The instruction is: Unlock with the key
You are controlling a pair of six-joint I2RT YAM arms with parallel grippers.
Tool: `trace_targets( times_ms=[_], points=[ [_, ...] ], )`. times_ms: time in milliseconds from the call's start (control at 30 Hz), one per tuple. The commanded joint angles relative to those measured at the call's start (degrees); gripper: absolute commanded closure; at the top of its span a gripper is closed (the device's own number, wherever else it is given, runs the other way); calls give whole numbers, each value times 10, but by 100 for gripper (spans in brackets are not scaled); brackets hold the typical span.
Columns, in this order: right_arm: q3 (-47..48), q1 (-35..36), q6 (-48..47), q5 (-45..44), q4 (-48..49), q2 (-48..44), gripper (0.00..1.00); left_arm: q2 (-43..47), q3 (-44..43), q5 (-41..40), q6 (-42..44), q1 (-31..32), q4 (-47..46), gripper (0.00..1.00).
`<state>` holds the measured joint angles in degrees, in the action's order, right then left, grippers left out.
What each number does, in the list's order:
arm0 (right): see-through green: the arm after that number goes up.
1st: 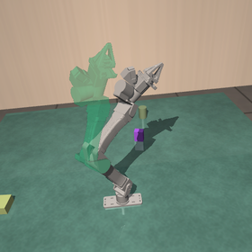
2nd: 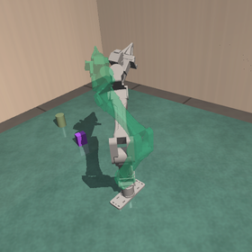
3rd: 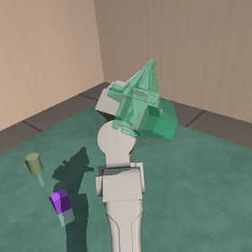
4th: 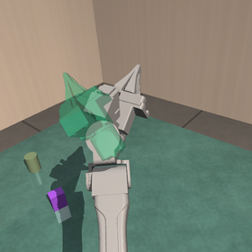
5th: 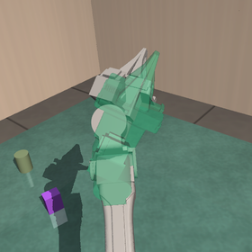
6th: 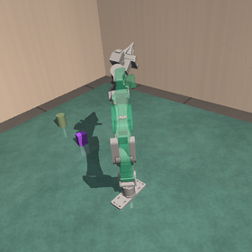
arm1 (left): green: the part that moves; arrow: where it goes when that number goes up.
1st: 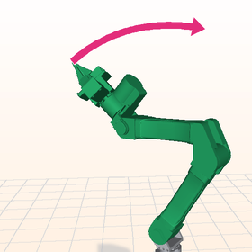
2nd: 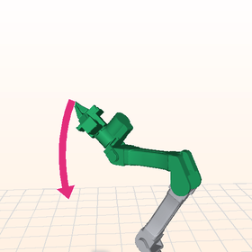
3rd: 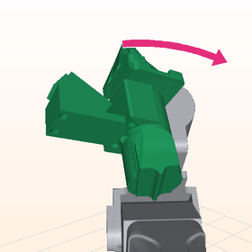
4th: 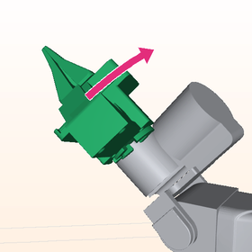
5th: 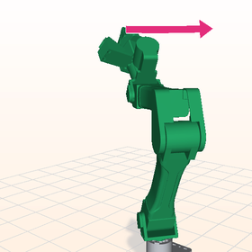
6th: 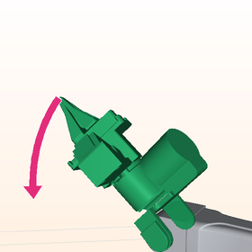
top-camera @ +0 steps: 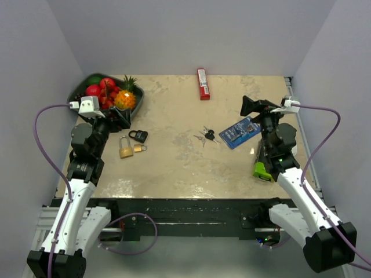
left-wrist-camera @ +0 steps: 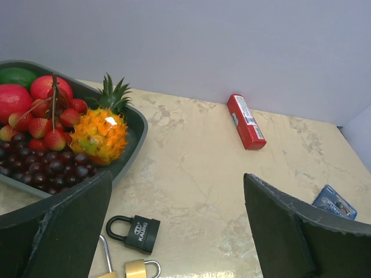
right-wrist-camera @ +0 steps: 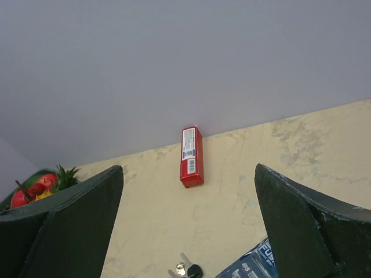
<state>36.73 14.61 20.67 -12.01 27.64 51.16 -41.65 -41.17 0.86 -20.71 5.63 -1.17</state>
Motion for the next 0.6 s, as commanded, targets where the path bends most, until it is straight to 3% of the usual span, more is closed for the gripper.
trace_targets(
  times_ms=[0,67,267,400,433,567],
  points=[
    [-14,0,25,-23,47,-30,1,-9,-33,8,-16,-3,-16,1],
    [-29,0,17,-5,71,-27,1,-16,-32,14,-10,-3,-21,0],
    [74,0,35,37,-59,42,1,-26,-31,19,1,-3,-23,0],
    [164,2,74,85,-199,88,1,-23,-23,33,17,-3,-28,0],
    [177,7,80,93,-223,96,5,-22,-19,27,19,-3,-28,1],
    [221,65,76,21,-331,137,8,-26,-16,8,24,-3,-20,1]
  ],
)
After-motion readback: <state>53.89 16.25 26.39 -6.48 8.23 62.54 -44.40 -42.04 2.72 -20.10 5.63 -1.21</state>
